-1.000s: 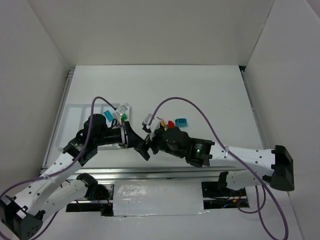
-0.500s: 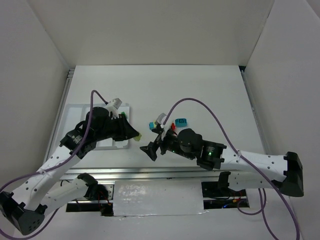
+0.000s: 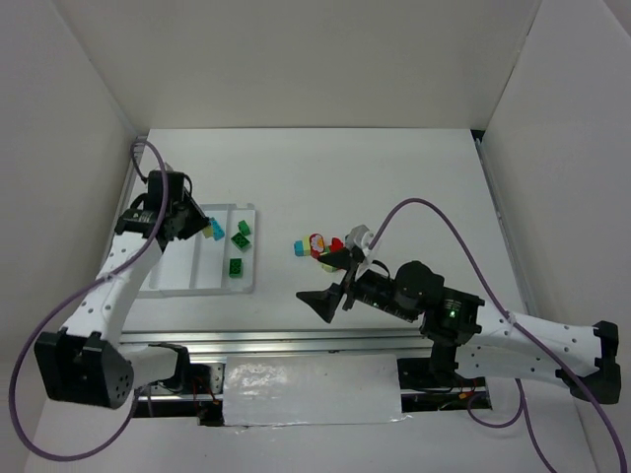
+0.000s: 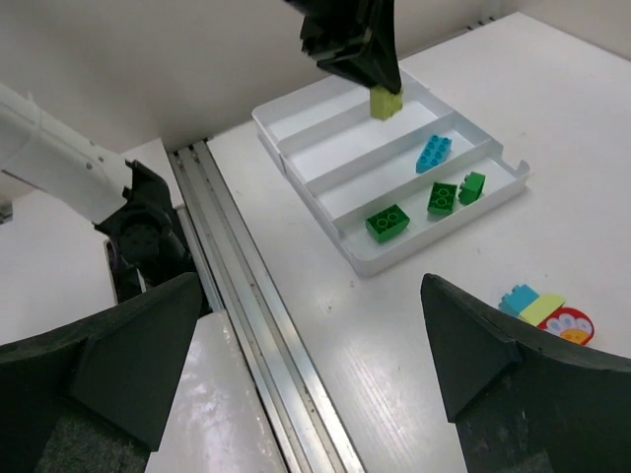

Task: Sort the legos into containers by color

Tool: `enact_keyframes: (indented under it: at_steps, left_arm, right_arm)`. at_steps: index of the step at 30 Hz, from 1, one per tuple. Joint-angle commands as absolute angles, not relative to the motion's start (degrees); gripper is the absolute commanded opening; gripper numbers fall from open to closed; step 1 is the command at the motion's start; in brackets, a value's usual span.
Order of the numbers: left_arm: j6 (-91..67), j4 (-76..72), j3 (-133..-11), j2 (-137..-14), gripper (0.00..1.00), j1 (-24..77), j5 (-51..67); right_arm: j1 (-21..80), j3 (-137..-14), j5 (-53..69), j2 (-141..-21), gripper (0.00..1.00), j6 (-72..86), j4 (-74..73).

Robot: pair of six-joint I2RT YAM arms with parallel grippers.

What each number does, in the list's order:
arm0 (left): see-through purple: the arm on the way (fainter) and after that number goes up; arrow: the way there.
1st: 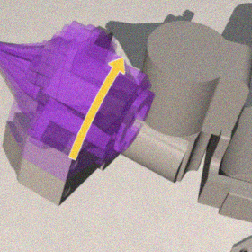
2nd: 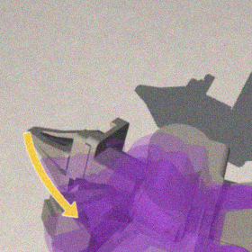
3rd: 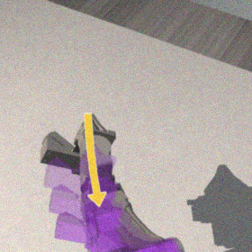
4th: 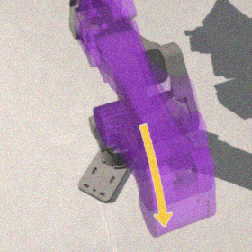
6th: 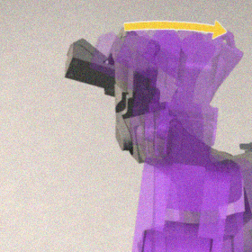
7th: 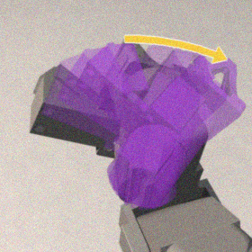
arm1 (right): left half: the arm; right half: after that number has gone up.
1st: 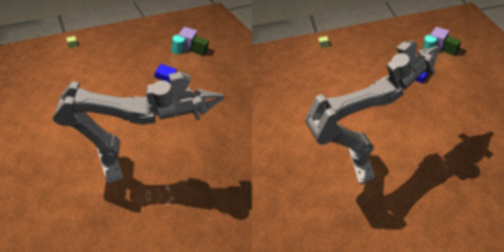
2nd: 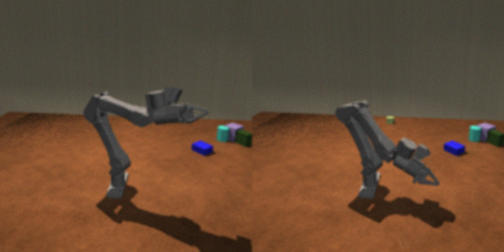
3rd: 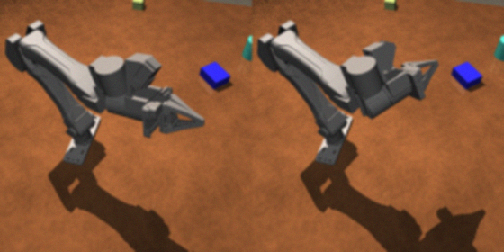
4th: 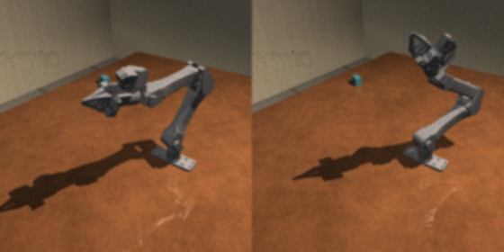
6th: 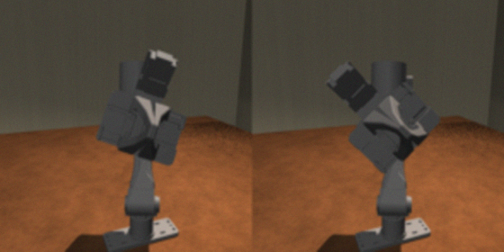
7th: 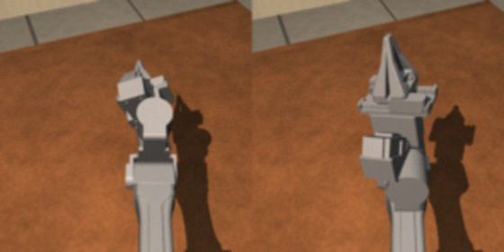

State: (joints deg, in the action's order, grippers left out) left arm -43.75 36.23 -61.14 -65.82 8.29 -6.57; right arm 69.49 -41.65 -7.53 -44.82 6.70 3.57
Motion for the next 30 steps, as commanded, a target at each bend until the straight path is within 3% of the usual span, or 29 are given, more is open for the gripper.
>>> enact_keyframes:
  at_steps: [1, 12, 22, 24, 25, 26, 28, 30]
  left_arm:
    - [-44.91, 35.86, -65.81, -71.70, 0.00, 3.45, -12.30]
    - [-53.61, 38.67, -79.09, -94.12, 0.00, -1.84, -27.05]
    - [-56.34, 39.46, -81.83, -104.58, 0.00, -4.92, -26.81]
    - [-56.60, 40.07, -81.83, -105.46, 0.13, -5.01, -27.42]
    - [-57.30, 40.51, -81.91, -106.51, 0.24, -5.01, -27.77]
    - [-57.30, 40.52, -81.74, -106.78, 0.47, -5.01, -27.77]
    - [-57.57, 40.43, -81.21, -107.05, 0.65, -5.27, -27.43]
    - [-57.66, 40.43, -80.60, -106.18, 0.95, -5.45, -27.42]
  right_arm:
    - [69.17, -40.52, -7.56, -44.30, 1.00, 7.91, 3.08]
    - [69.17, -38.76, -4.57, -42.54, 1.00, 9.40, 1.50]
    - [69.00, -36.48, -6.59, -41.48, 1.00, 10.02, 1.05]
    - [69.00, -36.47, -7.03, -41.92, 1.00, 10.11, 0.97]
    - [68.91, -36.74, -6.94, -42.18, 1.00, 10.19, 0.88]
    - [68.91, -36.91, -7.03, -42.97, 1.00, 10.37, 0.53]
    - [68.91, -37.53, -7.29, -44.29, 1.00, 10.72, 0.44]
    - [68.91, -37.70, -8.61, -45.00, 1.00, 11.25, 0.53]
